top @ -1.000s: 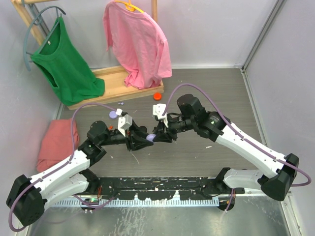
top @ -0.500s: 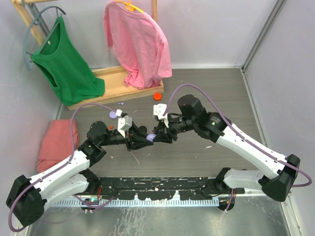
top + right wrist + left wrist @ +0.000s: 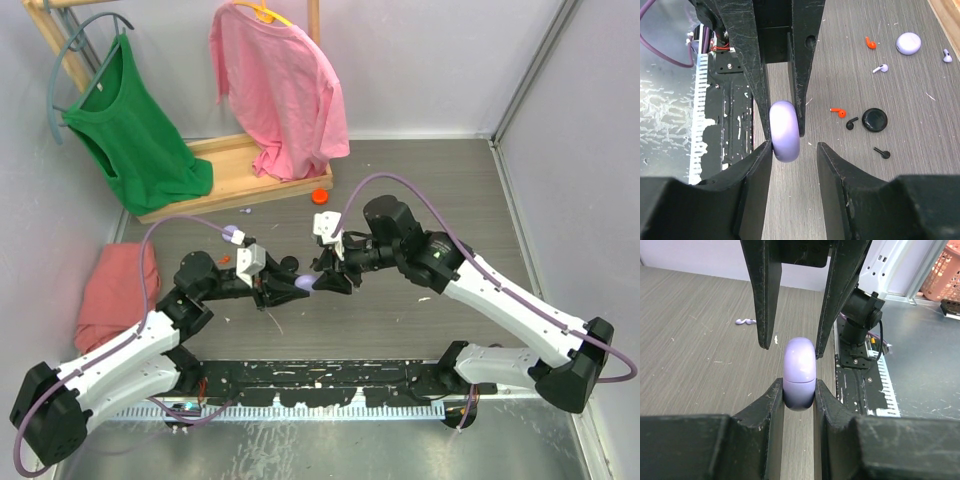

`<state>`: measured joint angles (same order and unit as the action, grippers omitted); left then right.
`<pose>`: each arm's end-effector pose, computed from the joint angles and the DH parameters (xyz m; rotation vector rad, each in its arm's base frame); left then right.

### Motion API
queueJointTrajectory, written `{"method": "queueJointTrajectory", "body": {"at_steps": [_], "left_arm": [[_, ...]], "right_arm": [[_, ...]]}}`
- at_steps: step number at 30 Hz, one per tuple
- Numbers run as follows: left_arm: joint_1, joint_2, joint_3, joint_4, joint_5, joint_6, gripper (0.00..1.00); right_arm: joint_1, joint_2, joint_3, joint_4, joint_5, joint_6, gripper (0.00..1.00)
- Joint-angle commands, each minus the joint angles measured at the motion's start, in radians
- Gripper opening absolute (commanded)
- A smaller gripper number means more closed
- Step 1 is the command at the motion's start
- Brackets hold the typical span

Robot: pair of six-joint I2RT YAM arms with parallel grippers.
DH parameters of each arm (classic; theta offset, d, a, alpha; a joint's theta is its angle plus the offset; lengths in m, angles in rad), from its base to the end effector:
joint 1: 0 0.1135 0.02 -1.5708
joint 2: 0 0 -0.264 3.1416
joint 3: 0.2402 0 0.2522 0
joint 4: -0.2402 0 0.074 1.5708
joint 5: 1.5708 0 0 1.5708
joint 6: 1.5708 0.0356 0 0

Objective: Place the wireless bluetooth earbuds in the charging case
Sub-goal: Open the charging case.

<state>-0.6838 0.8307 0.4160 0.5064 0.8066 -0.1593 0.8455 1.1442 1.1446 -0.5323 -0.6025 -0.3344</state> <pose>0.1299 -0.1390 0.2737 1.0604 1.2596 -1.2496 0.1473 0.1965 0.3615 -1.4808 1.5400 0.9364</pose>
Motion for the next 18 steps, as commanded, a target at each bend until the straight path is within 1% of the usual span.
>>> {"method": "queueJointTrajectory", "body": {"at_steps": [1, 8, 18], "left_arm": [[-0.019, -0.020, 0.004, 0.013, 0.009, 0.059, 0.00], [-0.034, -0.013, 0.006, -0.026, -0.006, 0.107, 0.00], [-0.040, -0.001, 0.006, -0.026, -0.020, 0.135, 0.00]], "right_arm": [[0.001, -0.036, 0.002, 0.066, 0.075, 0.021, 0.46], [0.002, -0.056, -0.008, 0.097, 0.127, 0.053, 0.47], [0.001, -0.044, -0.008, 0.098, 0.188, 0.086, 0.49]]}}
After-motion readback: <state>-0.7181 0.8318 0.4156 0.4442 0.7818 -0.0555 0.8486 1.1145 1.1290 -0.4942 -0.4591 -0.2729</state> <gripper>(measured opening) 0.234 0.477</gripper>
